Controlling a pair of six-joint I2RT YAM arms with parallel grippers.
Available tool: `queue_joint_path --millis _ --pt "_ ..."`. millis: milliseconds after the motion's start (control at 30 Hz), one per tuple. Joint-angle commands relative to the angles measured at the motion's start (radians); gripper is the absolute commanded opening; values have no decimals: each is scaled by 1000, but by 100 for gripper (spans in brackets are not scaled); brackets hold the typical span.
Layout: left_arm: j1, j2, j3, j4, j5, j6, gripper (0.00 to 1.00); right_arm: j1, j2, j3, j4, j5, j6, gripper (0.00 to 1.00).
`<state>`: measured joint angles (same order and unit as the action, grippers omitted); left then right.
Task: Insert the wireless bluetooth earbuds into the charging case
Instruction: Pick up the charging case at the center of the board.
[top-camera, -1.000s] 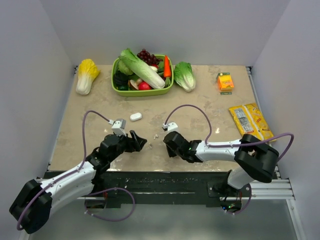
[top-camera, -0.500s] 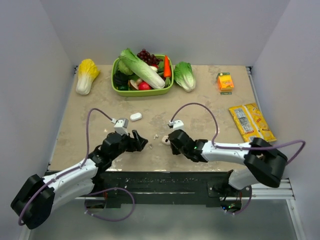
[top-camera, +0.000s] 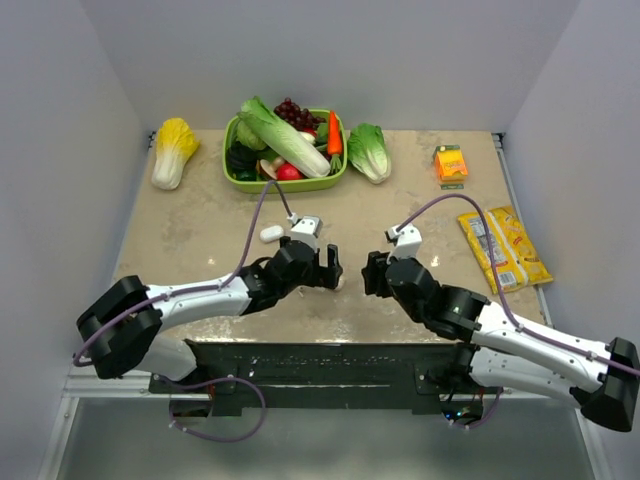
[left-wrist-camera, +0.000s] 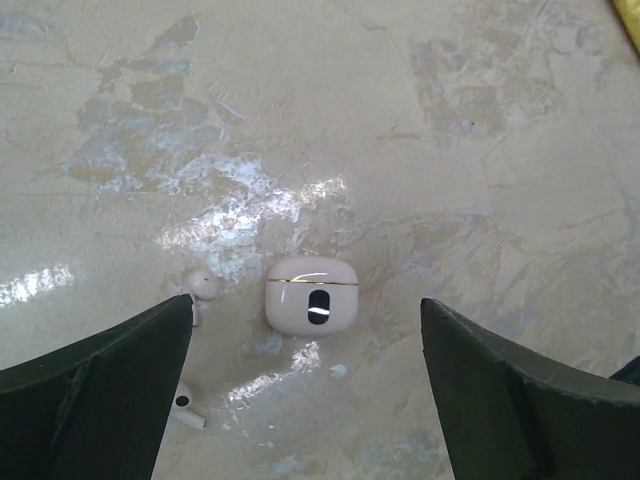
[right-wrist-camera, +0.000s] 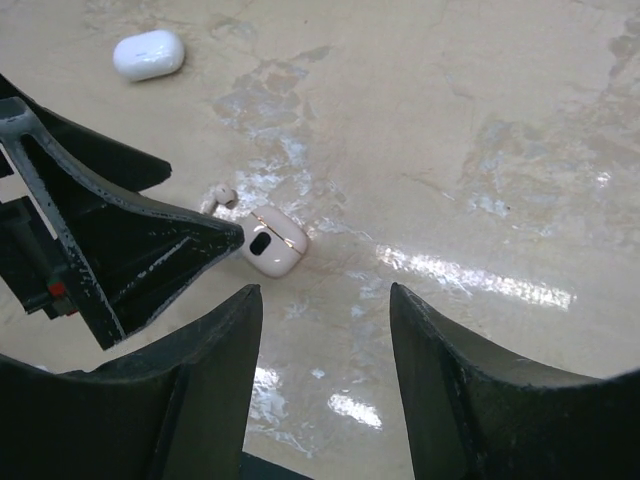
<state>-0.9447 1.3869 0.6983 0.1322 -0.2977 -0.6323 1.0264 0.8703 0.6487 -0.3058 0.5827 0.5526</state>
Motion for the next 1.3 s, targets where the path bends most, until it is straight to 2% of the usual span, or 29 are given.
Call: queue_joint_path --millis 0,67,233,467,800,1100,1267 --pt "0 43 38 23 1 69 99 1 -66 37 -98 71 -3 57" --pt "-2 102 100 -24 45 108 94 1 -109 40 -114 72 -8 58" --pt "-12 221 197 -95 68 154 89 1 -188 55 -153 71 -16 58" --pt "-46 339 276 -166 19 138 86 1 -218 66 -170 69 -20 59" --pt "-49 382 285 -192 -15 152 85 1 -224 55 -164 62 -19 59" --pt "-54 399 273 -184 -7 149 75 1 -223 54 -165 63 -19 59" --pt "-58 406 274 -201 -21 155 74 1 -223 54 -167 65 -17 59"
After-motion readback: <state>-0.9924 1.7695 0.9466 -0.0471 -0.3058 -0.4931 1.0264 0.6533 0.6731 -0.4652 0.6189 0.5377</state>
